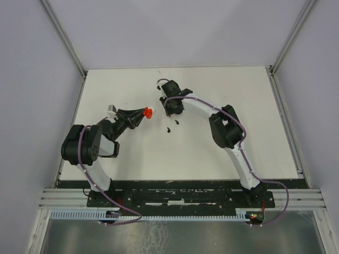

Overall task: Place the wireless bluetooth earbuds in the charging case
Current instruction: Pick up the earbud from the center of the board.

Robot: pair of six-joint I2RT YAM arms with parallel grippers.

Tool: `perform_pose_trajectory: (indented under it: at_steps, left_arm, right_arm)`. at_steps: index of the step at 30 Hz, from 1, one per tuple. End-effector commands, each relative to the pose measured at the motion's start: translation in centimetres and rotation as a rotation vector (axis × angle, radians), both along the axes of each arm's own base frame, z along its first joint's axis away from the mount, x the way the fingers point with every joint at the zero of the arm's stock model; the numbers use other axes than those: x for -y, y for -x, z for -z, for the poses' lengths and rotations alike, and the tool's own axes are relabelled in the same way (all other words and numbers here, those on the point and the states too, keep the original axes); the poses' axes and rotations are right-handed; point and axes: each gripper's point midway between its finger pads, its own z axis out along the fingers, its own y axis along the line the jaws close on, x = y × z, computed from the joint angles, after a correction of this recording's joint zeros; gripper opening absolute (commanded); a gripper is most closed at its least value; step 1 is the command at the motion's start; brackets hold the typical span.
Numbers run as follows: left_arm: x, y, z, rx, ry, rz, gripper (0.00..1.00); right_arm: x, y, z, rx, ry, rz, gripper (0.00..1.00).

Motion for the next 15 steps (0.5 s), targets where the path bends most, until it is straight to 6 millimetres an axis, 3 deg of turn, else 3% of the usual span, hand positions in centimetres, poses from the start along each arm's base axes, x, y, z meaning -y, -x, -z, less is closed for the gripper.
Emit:
perform_pose_trajectory:
  at_steps: [1,5,9,12,15]
  left_arm:
    - [0.0,0.1,-1.6,0.104,-0.019,0.009,0.03]
    - [0.0,0.1,-1.6,0.105,-0.019,0.010,0.03]
    - [0.0,0.2,-1.5,0.100,-0.019,0.010,0.03]
    - [0.0,0.2,-1.4,0.095,-0.019,0.010,0.03]
    - [0.1,0.2,-1.3,0.088,-0.020,0.013,0.03]
  right_arm:
    - [-0.3,-0.5,-0.5,0.020,-0.001,-0.003,0.27]
    - [-0.4,-0.7,-0.7,0.028,-0.003,-0.004,0.17]
    - [-0.6,-1.2,-2.1,0.082,-0.038,-0.005,0.06]
    - [-0.5,-1.9,-4.9,0.207,-0.115,0.028,0.03]
    - [-0.1,-2.2,-8.9,0.361,-0.223,0.065,0.02]
